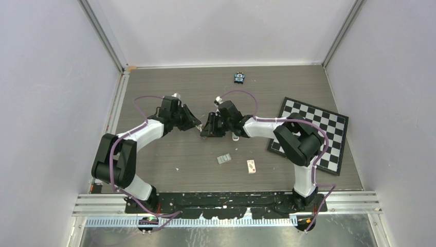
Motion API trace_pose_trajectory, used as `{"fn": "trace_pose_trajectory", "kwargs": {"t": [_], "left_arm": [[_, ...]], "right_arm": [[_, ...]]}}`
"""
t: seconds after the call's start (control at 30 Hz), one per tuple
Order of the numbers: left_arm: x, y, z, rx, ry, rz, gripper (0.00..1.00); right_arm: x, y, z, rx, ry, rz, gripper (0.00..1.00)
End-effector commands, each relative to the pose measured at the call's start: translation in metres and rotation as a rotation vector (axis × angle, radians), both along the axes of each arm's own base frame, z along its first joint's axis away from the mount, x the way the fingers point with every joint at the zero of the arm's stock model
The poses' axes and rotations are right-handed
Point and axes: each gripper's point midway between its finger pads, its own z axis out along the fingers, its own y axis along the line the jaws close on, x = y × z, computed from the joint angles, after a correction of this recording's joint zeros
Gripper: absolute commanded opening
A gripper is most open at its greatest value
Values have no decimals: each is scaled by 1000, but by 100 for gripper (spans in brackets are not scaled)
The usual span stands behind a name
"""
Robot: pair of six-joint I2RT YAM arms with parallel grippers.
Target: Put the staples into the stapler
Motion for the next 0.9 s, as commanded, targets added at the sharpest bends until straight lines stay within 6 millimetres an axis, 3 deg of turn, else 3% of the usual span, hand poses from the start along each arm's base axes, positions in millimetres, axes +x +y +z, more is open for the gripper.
{"fn": "trace_pose_trajectory", "kwargs": {"t": [0.0,0.07,0.17,0.4,0.57,0.87], "left_arm": [[18,12,21,82,-91,29,6],[20,20,26,165,-97,32,4],[19,35,33,377,-116,30,7],[21,34,42,615,-150,33,11],[24,28,30,712,-109,16,12],[26,20,2,780,-28,-4,17]], "right_arm": [[9,0,41,34,-103,-16,45],[8,-10,47,8,-117,-50,62],[5,-32,53,-79,-131,-84,74],[-4,-67,71,-186,-168,-132,78],[-7,-84,85,-211,-214,-165,78],[-9,-101,87,-261,-235,-197,78]]}}
